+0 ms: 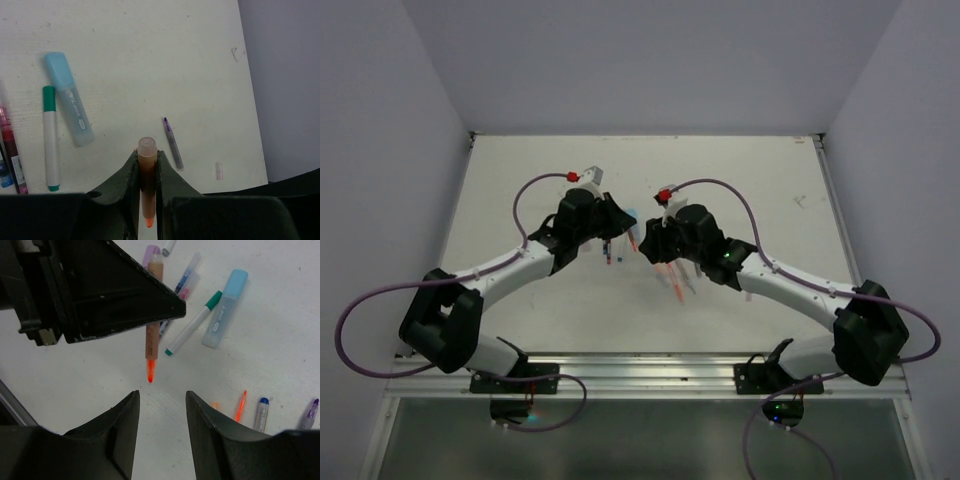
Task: Open the pen caps
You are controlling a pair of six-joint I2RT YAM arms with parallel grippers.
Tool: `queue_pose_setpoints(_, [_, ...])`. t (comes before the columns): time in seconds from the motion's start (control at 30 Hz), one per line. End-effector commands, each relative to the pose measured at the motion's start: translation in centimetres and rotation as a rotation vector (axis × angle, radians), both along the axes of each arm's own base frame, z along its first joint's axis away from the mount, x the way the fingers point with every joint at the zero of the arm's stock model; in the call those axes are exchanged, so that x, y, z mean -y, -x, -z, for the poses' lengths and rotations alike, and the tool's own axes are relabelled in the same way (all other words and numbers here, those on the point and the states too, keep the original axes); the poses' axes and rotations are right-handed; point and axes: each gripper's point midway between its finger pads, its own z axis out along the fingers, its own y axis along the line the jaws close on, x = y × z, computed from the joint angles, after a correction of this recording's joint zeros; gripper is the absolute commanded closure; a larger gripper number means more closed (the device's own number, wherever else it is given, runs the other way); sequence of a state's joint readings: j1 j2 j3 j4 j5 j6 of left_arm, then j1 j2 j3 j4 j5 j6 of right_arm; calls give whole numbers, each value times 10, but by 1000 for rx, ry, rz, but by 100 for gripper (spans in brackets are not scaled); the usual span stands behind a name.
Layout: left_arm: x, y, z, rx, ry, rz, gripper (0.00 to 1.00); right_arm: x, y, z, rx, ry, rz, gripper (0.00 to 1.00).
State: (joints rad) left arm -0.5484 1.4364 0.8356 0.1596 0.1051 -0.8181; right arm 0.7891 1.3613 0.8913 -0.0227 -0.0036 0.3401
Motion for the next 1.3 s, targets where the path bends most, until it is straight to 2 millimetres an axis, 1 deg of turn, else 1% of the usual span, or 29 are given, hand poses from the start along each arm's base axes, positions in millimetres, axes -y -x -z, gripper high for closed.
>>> queue_pose_setpoints(0.0, [15,-8,-31,71,81,8,100,-23,-10,-34,40,-108,-32,54])
queue_pose_setpoints(0.03, [16,-8,-35,78,90,11,100,-26,-11,-35,38,-116,-35,54])
queue_pose_setpoints(0.13, [20,-4,-37,79,98,23,100,-36,-12,-34,18,-141,-54,55])
queue_pose_setpoints(0.3, [21,1,-39,83,125,27,100,-44,-19,-32,9,-155,-50,58])
queue_pose_setpoints(0.33, [21,2,-40,84,128,26,100,-45,-19,-28,1,-150,-51,60])
queue_pose_setpoints(0.4, [23,3,-40,83,131,31,100,-47,-20,-28,1,-154,-52,65])
queue_pose_setpoints(0.43, [23,4,-41,85,134,35,100,-48,-20,-27,-2,-154,-52,74])
queue_pose_setpoints(0.47, [23,5,-39,83,133,39,100,-48,-20,-27,0,-153,-52,78])
queue_pose_setpoints(0.5, [23,5,-38,82,131,39,100,-45,-21,-24,-3,-144,-42,89])
queue_pose_setpoints(0.57, [21,7,-37,83,125,35,100,-43,-21,-24,1,-140,-32,99])
queue_pose_setpoints(0.6, [20,7,-37,87,125,32,100,-40,-21,-20,-3,-126,-24,100])
queue_pose_setpoints(0.63, [19,7,-38,89,124,33,100,-38,-21,-19,-3,-121,-17,100])
queue_pose_setpoints(0.73, [18,8,-38,89,119,30,95,-31,-19,-10,-7,-86,-10,100])
queue_pose_setpoints(0.77, [17,8,-40,95,119,29,88,-28,-18,-9,-4,-77,-7,100])
queue_pose_setpoints(0.83, [15,8,-41,100,105,22,78,-20,-16,1,-7,-31,2,100])
queue_pose_setpoints(0.87, [12,6,-42,107,96,3,66,-16,-15,4,-6,-13,3,100])
queue_pose_setpoints(0.9, [9,4,-44,117,86,-6,61,-10,-11,13,-21,32,-3,100])
queue_pose_setpoints(0.93, [6,3,-44,118,73,-20,54,-7,-9,16,-27,50,-5,100])
queue_pose_setpoints(0.97, [2,0,-44,122,59,-46,41,-1,-9,20,-30,78,7,100])
queue_pose_setpoints(1.0, [-1,-1,-47,134,50,-54,36,5,-5,29,-51,122,5,100])
queue_pose_setpoints(1.03, [-5,-2,-44,126,36,-63,32,10,-3,34,-60,144,13,100])
queue_pose_setpoints(1.07, [-7,-3,-46,126,31,-70,22,18,-5,39,-63,175,41,100])
queue_pose_setpoints(1.1, [-14,-7,-47,134,17,-99,19,26,-1,50,-90,219,46,100])
queue_pose_setpoints(1.17, [-31,-12,-42,119,-16,-148,10,38,0,63,-121,277,72,100])
queue_pose_setpoints(1.2, [-37,-13,-46,129,-25,-163,7,47,1,71,-149,314,88,100])
queue_pose_setpoints(1.23, [-49,-16,-43,120,-43,-191,5,51,2,81,-177,340,92,100])
queue_pose_setpoints(1.27, [-58,-17,-43,125,-58,-215,3,55,1,86,-195,350,107,100])
